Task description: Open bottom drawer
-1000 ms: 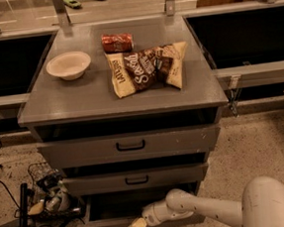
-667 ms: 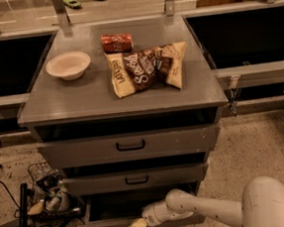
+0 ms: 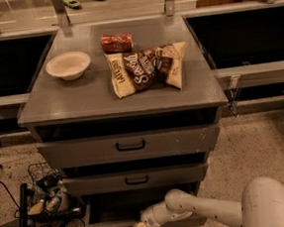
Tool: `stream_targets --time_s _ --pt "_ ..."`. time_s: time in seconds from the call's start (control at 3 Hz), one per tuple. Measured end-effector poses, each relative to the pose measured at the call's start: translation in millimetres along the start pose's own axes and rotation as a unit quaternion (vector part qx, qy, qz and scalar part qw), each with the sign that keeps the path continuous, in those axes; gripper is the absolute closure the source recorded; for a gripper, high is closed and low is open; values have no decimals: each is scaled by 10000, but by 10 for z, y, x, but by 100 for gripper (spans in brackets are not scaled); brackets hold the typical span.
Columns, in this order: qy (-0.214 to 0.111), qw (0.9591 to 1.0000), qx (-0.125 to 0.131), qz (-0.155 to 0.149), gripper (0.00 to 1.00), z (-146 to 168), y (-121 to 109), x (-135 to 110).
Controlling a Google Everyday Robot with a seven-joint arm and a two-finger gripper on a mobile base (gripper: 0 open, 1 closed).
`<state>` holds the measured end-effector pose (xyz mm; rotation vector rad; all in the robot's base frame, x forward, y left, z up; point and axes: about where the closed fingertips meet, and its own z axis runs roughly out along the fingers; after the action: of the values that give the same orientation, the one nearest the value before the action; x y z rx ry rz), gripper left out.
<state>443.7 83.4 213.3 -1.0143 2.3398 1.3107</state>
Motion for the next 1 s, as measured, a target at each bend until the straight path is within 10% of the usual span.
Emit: stream_targets --time_s 1.0 --pt "307 9970 -604 -384 0 9 410 450"
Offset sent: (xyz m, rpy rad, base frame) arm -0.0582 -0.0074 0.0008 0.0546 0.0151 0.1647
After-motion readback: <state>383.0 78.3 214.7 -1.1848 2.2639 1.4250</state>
